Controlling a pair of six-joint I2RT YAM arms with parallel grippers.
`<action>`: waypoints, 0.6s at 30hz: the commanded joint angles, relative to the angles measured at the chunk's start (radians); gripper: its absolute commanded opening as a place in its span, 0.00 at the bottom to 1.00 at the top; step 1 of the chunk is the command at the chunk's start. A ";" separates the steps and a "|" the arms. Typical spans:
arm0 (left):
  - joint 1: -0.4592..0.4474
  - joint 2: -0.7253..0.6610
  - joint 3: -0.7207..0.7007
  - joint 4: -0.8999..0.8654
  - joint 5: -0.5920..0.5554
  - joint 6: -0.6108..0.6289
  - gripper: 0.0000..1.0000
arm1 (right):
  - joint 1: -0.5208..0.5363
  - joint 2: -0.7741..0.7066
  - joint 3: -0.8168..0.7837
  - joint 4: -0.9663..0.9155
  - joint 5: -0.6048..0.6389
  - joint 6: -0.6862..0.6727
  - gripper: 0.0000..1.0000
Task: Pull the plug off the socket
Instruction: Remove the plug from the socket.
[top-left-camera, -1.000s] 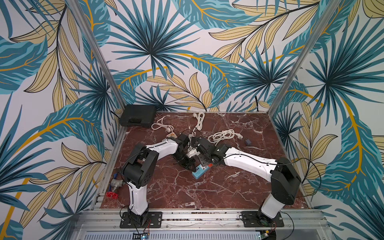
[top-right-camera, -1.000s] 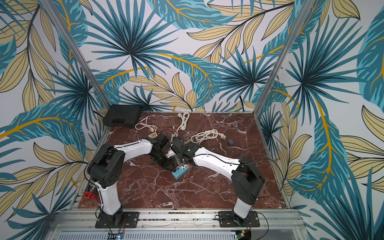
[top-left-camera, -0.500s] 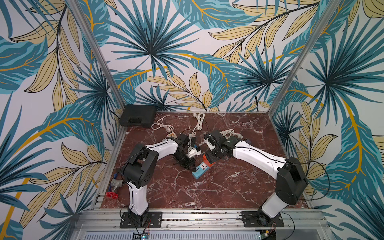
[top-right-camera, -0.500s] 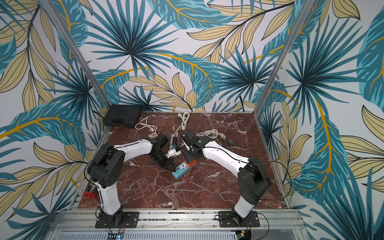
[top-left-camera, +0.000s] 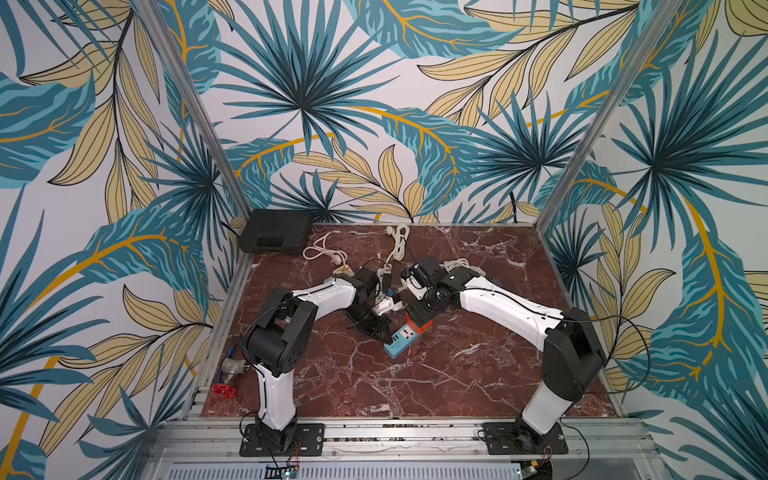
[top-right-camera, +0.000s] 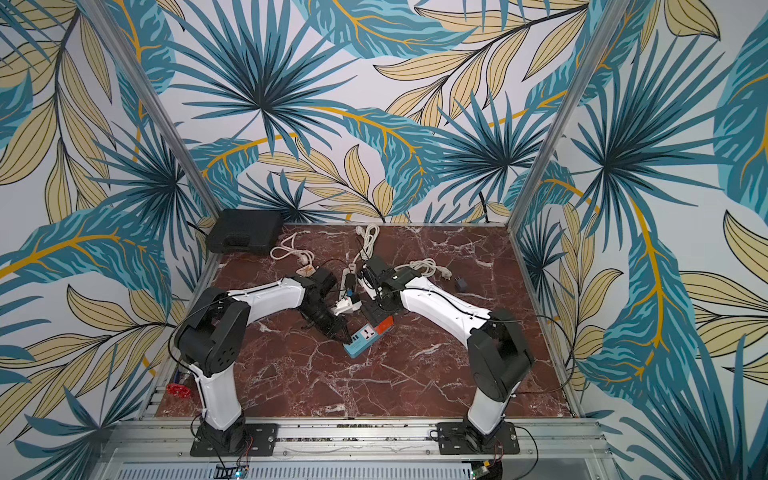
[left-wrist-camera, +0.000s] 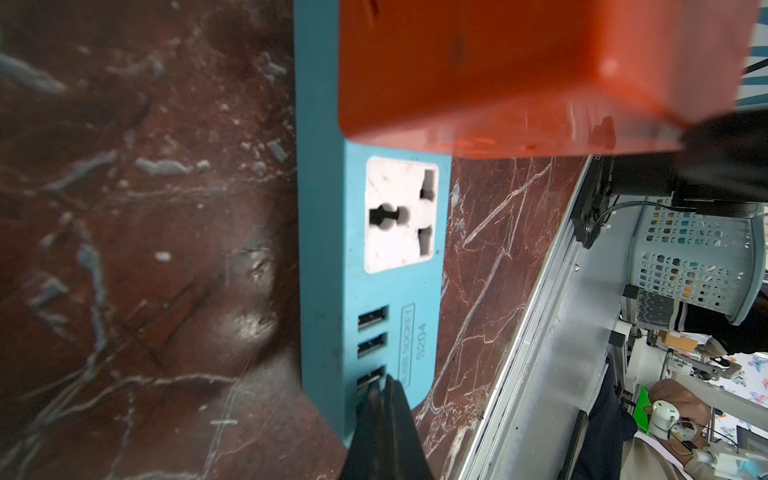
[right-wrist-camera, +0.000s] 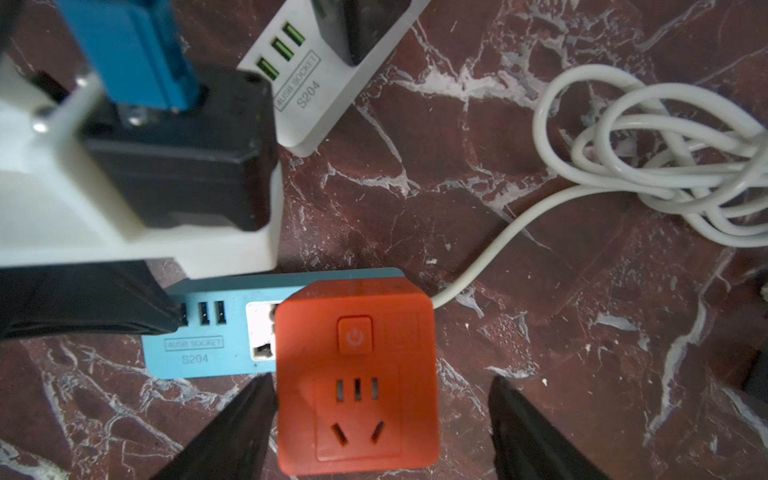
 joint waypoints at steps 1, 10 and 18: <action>0.005 0.066 -0.015 0.027 -0.169 0.016 0.00 | -0.001 0.035 -0.011 -0.016 -0.031 -0.025 0.83; 0.004 0.067 -0.016 0.027 -0.168 0.015 0.00 | -0.001 0.056 -0.045 0.043 -0.056 -0.005 0.70; 0.005 0.067 -0.015 0.027 -0.168 0.015 0.00 | 0.036 0.007 -0.120 0.125 0.009 0.042 0.46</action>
